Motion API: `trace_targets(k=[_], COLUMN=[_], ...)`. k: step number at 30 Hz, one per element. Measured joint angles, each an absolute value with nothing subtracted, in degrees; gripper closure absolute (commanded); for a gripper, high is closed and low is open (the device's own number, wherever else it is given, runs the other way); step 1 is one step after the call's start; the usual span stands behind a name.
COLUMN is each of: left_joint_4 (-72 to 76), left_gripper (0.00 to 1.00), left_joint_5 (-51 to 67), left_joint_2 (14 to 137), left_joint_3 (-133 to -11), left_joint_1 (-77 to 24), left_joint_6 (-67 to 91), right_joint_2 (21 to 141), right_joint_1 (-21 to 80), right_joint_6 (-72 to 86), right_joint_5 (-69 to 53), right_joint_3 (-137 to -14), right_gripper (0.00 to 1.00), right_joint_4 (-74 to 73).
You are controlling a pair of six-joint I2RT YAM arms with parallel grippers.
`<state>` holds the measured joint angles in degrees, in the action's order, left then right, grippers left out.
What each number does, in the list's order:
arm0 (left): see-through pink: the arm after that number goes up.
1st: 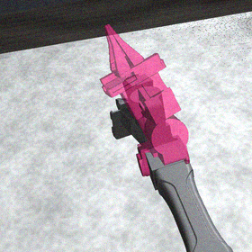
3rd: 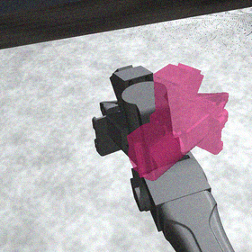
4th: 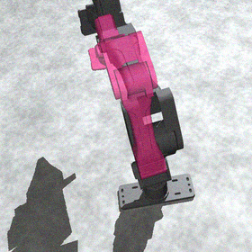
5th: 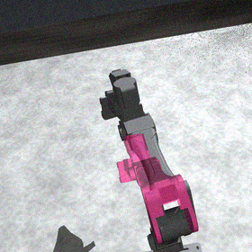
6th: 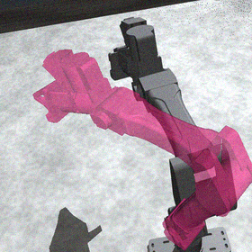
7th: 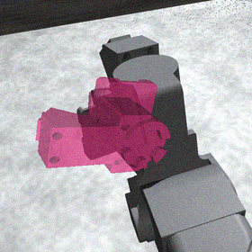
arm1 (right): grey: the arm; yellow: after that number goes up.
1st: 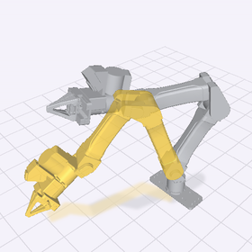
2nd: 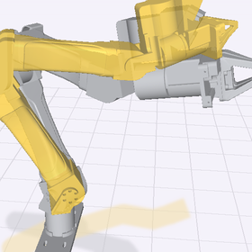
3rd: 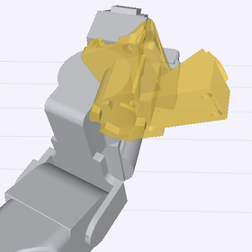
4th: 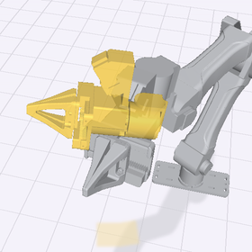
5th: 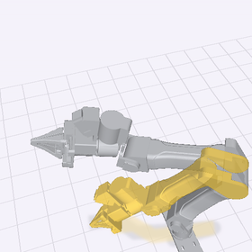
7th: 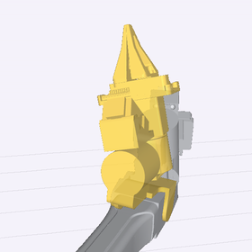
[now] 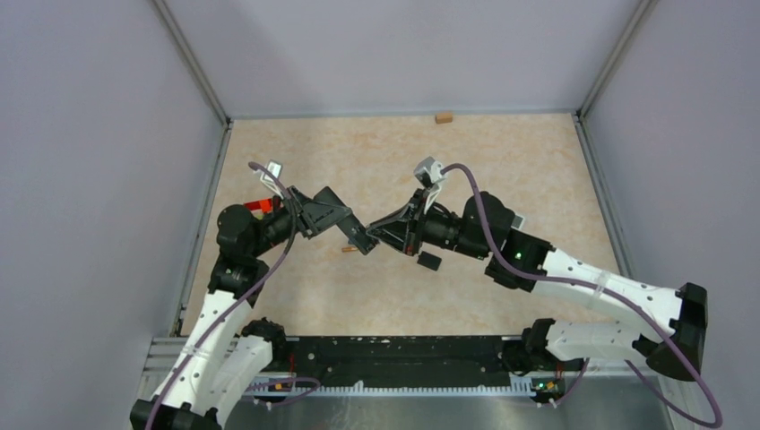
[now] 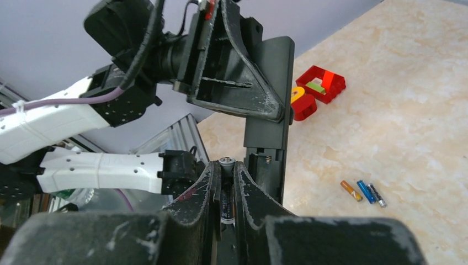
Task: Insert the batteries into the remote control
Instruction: Pick up the battery from the center of the board, then load the battery into the remote control.
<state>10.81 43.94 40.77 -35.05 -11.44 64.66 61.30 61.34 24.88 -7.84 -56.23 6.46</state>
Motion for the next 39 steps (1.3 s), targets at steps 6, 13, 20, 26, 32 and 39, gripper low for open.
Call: trace_targets(k=[6,13,20,26,32,39], left_joint_4=[13.2,14.0,15.0,15.5,15.6,15.6], left_gripper=[1.0,1.0,1.0,1.0,1.0,1.0], left_joint_5=[45.1,45.6,45.0,44.3,44.1,44.1], left_joint_2=[41.0,40.2,40.3,40.3,40.3,40.3], left_joint_3=[-35.0,-34.6,-34.5,-34.5,-34.5,-34.5], left_joint_1=[-11.7,-11.7,-11.6,-11.6,-11.6,-11.6], left_joint_6=[66.2,67.5,68.7,69.5,70.7,71.7], right_joint_2=[65.3,69.2,70.8,71.1,71.1,71.0], right_joint_1=[61.4,61.4,61.6,61.6,61.6,61.6], right_joint_6=[23.9,23.5,23.5,22.5,21.0,19.5], right_joint_5=[-8.2,-8.9,-9.1,-9.1,-9.5,-10.3], right_joint_3=[-56.3,-58.0,-59.0,-59.5,-59.7,-59.7], right_gripper=[1.0,1.0,1.0,1.0,0.96,0.89], right_joint_4=[7.2,7.4,9.3,9.4,9.2,9.4])
